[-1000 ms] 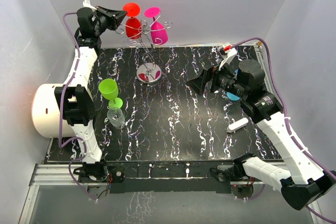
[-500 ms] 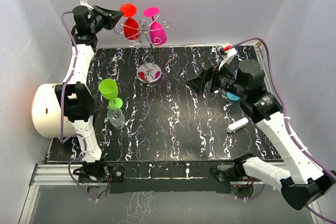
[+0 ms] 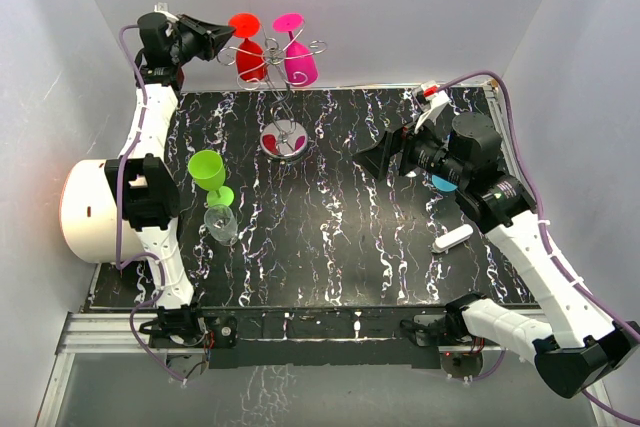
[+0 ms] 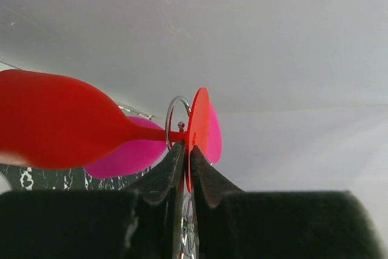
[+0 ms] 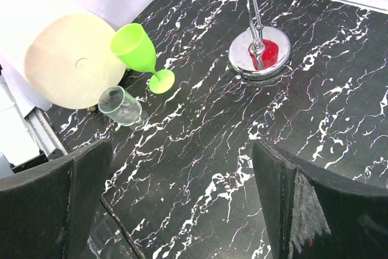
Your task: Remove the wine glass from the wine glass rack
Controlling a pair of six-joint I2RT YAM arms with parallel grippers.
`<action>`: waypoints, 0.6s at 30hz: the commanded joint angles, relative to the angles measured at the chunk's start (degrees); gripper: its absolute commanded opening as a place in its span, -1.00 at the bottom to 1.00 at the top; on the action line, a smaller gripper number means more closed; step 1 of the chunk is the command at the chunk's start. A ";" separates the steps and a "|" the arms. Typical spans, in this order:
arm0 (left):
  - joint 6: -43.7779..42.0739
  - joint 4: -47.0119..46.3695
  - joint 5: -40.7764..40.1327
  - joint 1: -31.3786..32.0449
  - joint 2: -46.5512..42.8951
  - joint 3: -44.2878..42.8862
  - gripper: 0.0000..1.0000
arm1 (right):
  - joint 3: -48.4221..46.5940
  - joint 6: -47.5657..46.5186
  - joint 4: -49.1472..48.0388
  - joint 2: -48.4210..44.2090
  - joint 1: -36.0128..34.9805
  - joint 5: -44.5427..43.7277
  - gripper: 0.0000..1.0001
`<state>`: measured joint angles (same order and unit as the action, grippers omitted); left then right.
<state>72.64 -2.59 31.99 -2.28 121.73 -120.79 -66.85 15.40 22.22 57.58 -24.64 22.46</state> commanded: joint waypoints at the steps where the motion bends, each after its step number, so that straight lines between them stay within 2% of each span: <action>1: 0.47 -2.08 3.08 -0.76 -0.90 -1.06 -0.71 | -0.82 0.31 -3.79 -0.66 -0.22 0.53 0.97; 4: -0.77 -2.02 2.69 -1.09 -2.18 0.12 -0.36 | -0.65 0.33 -3.73 -0.95 -0.20 0.39 0.96; 8: -3.52 -0.41 2.85 -1.51 -3.44 0.17 -0.07 | -0.43 0.40 -3.59 -1.34 -0.15 0.52 0.96; 13: -8.34 3.03 3.04 -1.93 -5.52 1.00 0.15 | -0.22 0.50 -3.60 -1.77 -0.17 0.54 0.96; 18: -13.15 6.18 2.62 -2.25 -8.74 3.07 0.22 | -0.04 0.49 -3.63 -2.23 -0.22 0.56 0.97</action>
<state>64.77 0.75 33.26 -4.03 119.90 -118.45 -66.85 15.57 22.22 57.06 -24.64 22.46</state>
